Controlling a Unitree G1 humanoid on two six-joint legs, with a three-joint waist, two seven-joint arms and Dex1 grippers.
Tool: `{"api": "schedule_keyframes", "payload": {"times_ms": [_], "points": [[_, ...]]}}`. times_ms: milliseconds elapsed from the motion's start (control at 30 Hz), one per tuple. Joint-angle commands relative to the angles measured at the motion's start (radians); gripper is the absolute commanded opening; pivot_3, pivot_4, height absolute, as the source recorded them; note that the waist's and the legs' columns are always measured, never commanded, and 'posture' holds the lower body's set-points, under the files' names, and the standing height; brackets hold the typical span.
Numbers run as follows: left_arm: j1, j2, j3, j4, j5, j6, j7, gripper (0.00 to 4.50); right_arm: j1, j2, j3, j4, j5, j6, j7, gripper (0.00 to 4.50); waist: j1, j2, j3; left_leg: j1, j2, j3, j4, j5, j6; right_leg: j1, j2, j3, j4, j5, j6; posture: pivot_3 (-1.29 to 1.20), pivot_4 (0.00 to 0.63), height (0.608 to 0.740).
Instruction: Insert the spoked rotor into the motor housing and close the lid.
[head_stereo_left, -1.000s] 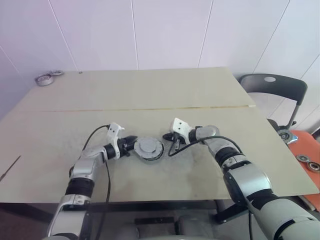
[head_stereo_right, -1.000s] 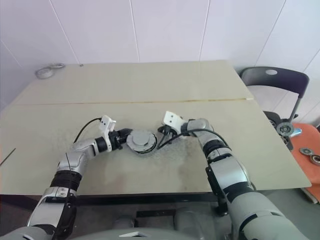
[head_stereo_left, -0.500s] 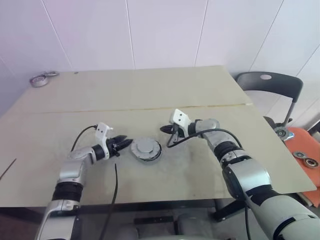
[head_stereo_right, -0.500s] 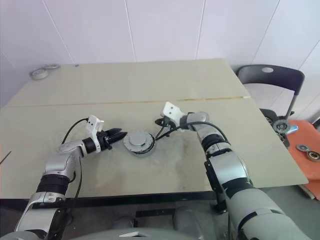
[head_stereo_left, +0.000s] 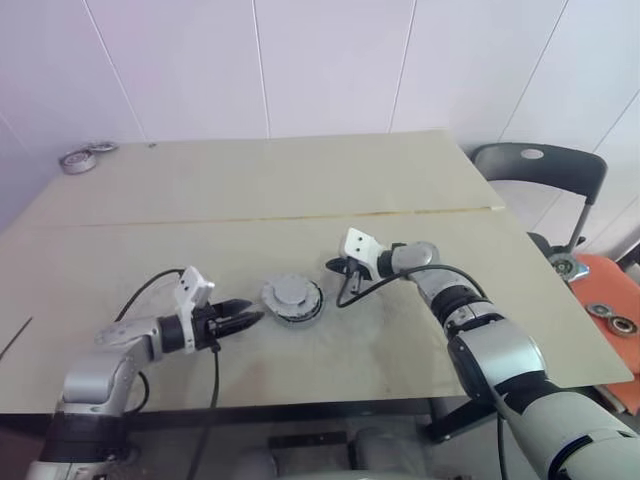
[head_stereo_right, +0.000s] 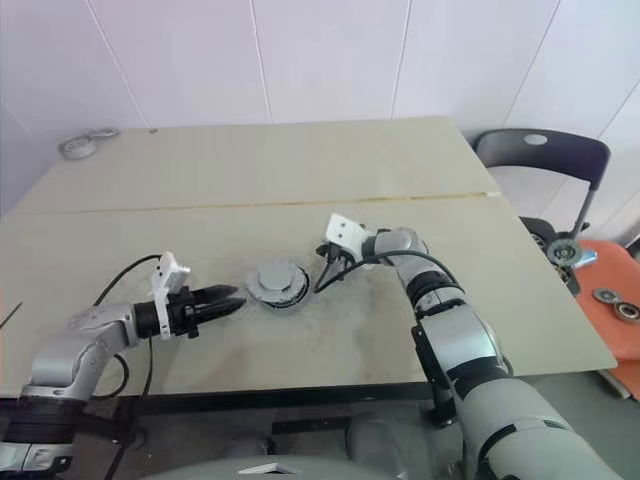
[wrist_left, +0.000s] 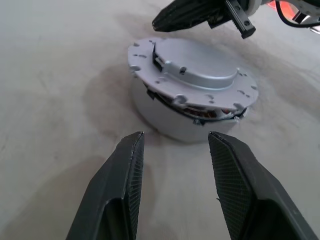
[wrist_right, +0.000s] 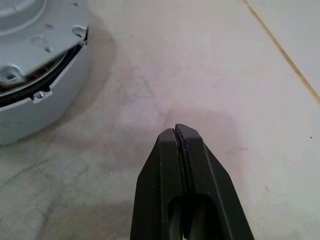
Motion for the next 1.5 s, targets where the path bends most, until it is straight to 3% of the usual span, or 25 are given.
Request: {"api": "schedule_keyframes", "payload": {"times_ms": [33,333,600,733,967,1067,1200,1300,1500], "points": [[-0.011,0.025,0.030,-0.011,-0.024,0.002,-0.005,2.15,-0.013,0.000,-0.001,-0.008,-0.002,-0.018,-0.012,0.00,0.000,0.000,0.000,0.000,0.000,0.000,0.000,0.000,0.000,0.000,0.000,0.000,0.000,0.000,0.000,0.00,0.000,0.740],[0.000,0.021,-0.009,-0.047,-0.027,0.010,-0.004,2.15,-0.016,-0.008,0.028,-0.007,-0.034,-0.031,-0.015,0.00,0.000,0.000,0.000,0.000,0.000,0.000,-0.002,0.000,0.000,-0.001,0.000,0.000,-0.001,0.000,0.000,0.00,0.000,0.740],[-0.035,0.059,0.054,-0.092,-0.070,0.013,-0.006,2.15,-0.056,-0.056,0.017,-0.101,0.043,-0.077,0.321,0.00,0.000,0.000,0.002,0.000,0.000,0.000,-0.002,0.000,0.000,-0.001,0.000,0.000,-0.001,0.001,0.002,0.00,0.000,0.740],[-0.051,0.082,0.077,-0.092,-0.082,0.007,0.002,2.15,-0.106,-0.081,0.029,-0.110,0.025,-0.108,0.344,0.00,-0.003,0.002,0.003,0.000,0.000,0.000,-0.002,0.000,0.000,-0.001,0.000,0.000,-0.001,0.001,0.002,0.00,0.000,0.740],[-0.014,0.096,0.109,-0.135,-0.103,0.013,0.023,2.15,-0.127,-0.197,0.166,-0.134,-0.094,-0.325,0.438,0.00,0.003,0.002,0.003,-0.001,0.000,0.000,-0.006,0.000,0.000,0.000,-0.001,0.000,-0.007,0.001,0.002,0.00,0.000,0.740],[-0.010,0.098,0.113,-0.145,-0.106,0.012,0.032,2.12,-0.155,-0.235,0.215,-0.136,-0.127,-0.439,0.466,0.53,0.001,0.002,0.003,-0.001,0.000,0.001,-0.009,0.000,0.000,-0.001,-0.001,0.000,-0.010,0.002,0.003,0.00,0.000,0.740],[-0.004,0.101,0.117,-0.172,-0.114,0.016,0.041,2.12,-0.212,-0.256,0.268,-0.125,-0.178,-0.534,0.454,1.89,-0.004,0.003,0.003,-0.001,0.001,0.001,-0.012,0.000,0.000,-0.002,-0.001,0.000,-0.011,0.002,0.003,0.00,0.000,0.740],[0.003,0.101,0.123,-0.172,-0.116,0.010,0.048,2.12,-0.222,-0.241,0.278,-0.137,-0.142,-0.545,0.534,2.86,-0.001,0.003,0.003,-0.001,0.001,0.001,-0.012,0.000,0.000,-0.002,-0.001,0.000,-0.011,0.002,0.003,0.00,0.000,0.740],[-0.009,0.083,0.102,-0.159,-0.112,0.004,0.075,2.12,-0.224,-0.193,0.270,-0.199,-0.039,-0.460,0.675,2.86,0.000,0.003,0.003,0.000,0.001,0.001,-0.011,0.000,0.000,-0.001,-0.001,0.000,-0.011,0.002,0.003,0.00,0.000,0.740]]}}
